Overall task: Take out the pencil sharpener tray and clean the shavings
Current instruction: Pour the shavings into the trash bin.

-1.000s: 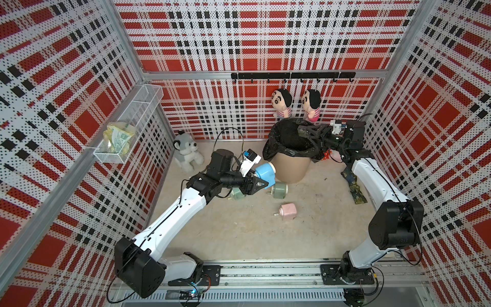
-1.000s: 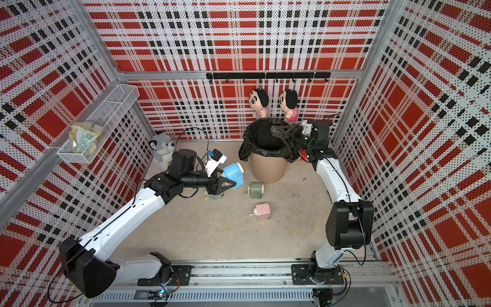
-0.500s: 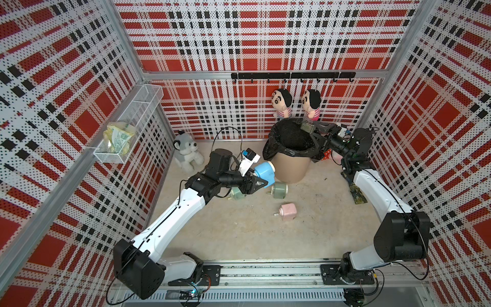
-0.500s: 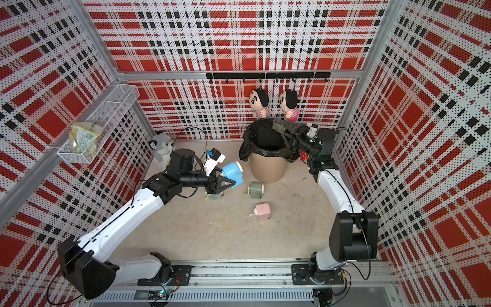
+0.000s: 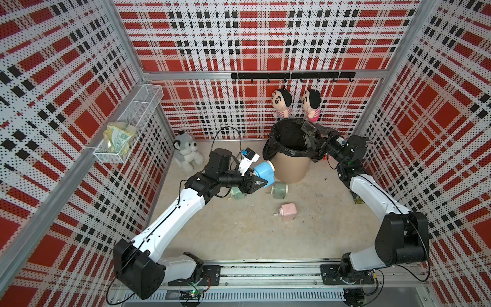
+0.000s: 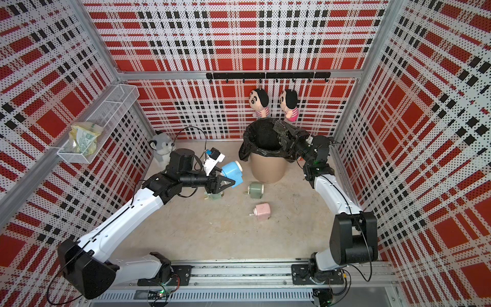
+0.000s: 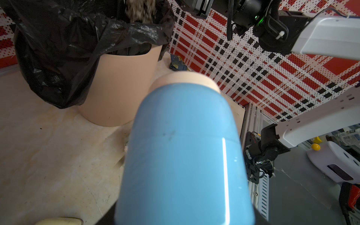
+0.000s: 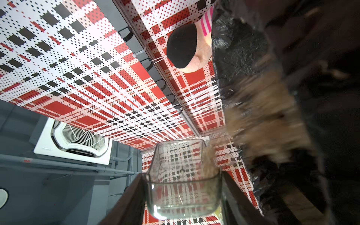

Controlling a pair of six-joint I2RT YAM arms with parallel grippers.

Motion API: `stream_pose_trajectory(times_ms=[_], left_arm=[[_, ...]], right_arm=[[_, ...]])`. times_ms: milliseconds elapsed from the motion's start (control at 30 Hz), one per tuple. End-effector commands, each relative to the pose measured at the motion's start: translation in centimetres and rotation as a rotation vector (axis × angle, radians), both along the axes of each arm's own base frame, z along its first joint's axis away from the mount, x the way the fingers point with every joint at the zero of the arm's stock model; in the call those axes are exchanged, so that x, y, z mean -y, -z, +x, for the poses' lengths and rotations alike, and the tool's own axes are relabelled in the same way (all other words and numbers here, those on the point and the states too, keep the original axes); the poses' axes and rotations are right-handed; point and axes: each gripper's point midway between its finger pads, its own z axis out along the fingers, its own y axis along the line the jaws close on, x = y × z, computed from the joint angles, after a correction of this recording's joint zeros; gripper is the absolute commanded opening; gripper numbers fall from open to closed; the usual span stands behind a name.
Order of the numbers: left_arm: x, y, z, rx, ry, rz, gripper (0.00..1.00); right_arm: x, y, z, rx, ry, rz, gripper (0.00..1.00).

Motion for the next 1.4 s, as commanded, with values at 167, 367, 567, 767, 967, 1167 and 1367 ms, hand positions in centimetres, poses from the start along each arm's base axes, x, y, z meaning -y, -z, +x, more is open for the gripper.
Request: stream_pose_trajectory(times_ms=[167, 367, 567, 767, 967, 1167, 1367], left_arm=[[0.2, -1.6, 0.3, 0.038, 0.006, -0.043, 0.53], [0.0, -1.6, 0.2, 0.041, -0.001, -0.044, 0.52], [-0.6, -2.2, 0.4, 0.059, -0.016, -0.05, 0.53], [-1.0, -2.2, 0.6, 0.065, -0.031, -0.055, 0.53], [-1.9, -3.4, 1.1, 0.095, -0.075, -0.07, 0.54], [-2.6, -4.2, 1.7, 0.118, -0.115, -0.085, 0.55], [-2.5, -4.1, 2.0, 0.111, -0.117, -0.088, 0.56]], right_arm=[[-0.3, -1.3, -0.8, 0.04, 0.025, 0.066, 0.51], [-0.5, -1.0, -0.5, 0.056, 0.031, 0.066, 0.5], [-1.3, -3.5, -0.1, 0.143, -0.009, -0.085, 0.5], [-1.1, -4.0, -0.1, 0.189, -0.013, -0.308, 0.51], [-0.2, -3.3, -0.9, 0.191, 0.02, -0.538, 0.52], [1.7, -3.6, -2.1, 0.201, 0.089, -0.822, 0.52], [3.7, -5.2, -4.0, 0.222, 0.181, -1.035, 0.51]])
